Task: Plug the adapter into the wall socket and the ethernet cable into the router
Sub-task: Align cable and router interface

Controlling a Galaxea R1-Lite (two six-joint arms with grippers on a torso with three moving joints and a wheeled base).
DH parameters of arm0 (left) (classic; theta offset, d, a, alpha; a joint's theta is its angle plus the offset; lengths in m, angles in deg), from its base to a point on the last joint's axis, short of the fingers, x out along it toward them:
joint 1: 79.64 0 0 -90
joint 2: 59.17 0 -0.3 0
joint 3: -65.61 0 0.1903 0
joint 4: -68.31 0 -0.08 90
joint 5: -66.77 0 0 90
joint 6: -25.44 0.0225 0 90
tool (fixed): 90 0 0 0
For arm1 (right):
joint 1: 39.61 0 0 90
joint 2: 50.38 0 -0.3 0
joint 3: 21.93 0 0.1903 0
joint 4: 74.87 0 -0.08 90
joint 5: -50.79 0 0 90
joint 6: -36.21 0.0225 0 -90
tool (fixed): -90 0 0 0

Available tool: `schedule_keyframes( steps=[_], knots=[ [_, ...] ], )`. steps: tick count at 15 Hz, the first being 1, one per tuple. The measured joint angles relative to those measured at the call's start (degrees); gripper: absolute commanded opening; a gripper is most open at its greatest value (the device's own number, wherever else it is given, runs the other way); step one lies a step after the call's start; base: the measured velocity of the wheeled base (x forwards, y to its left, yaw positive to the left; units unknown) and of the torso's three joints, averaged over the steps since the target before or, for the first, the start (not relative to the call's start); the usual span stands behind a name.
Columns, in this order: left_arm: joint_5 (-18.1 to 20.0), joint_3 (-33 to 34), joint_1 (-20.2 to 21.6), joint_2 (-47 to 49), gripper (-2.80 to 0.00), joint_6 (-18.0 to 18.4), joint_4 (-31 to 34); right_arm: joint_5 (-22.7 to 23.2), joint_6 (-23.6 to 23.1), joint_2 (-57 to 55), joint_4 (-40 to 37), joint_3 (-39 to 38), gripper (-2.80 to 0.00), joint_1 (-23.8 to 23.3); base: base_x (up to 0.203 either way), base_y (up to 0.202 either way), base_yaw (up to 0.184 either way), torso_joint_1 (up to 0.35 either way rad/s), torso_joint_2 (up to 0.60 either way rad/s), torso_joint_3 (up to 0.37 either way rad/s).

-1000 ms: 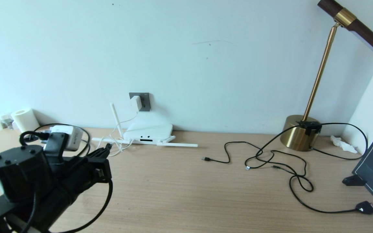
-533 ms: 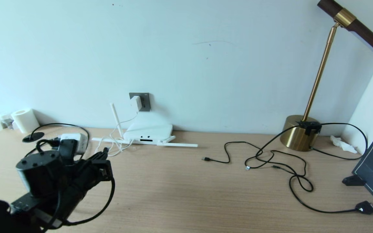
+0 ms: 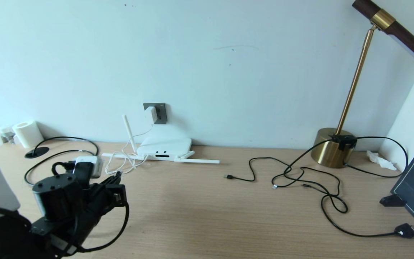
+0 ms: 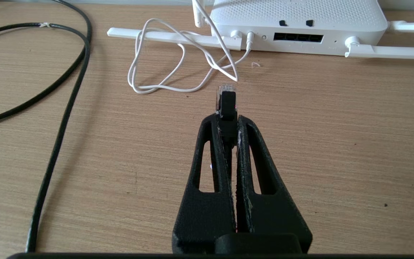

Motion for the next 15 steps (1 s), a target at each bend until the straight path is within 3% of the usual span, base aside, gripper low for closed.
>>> schedule_keyframes(
  steps=[3,6,8,12,15],
  knots=[
    [0.02,0.49,0.07,-1.16,-2.8,1.65,-0.01,-0.05,1.57,-1.16,0.24,-0.17,-2.8,3.48,0.0,0.0,0.0,0.0,0.0,0.0],
    [0.09,0.37,0.46,-1.13,-2.8,1.91,-0.01,-0.46,2.94,0.03,5.65,-1.79,-2.8,4.51,0.0,0.0,0.0,0.0,0.0,0.0],
    [0.09,0.05,0.41,-1.11,-2.8,1.96,-0.01,-0.46,2.25,0.67,5.51,-2.1,-2.8,8.84,0.0,0.0,0.0,0.0,0.0,0.0],
    [0.09,1.12,0.46,-0.85,-2.8,1.66,-0.01,-1.38,3.55,9.41,5.71,-2.24,-2.8,12.36,0.0,0.0,0.0,0.0,0.0,0.0],
    [0.28,0.74,0.0,-0.71,-2.8,1.81,-0.01,-3.3,8.63,14.44,7.09,-2.34,-2.8,12.78,0.0,0.0,0.0,0.0,0.0,0.0]
  ],
)
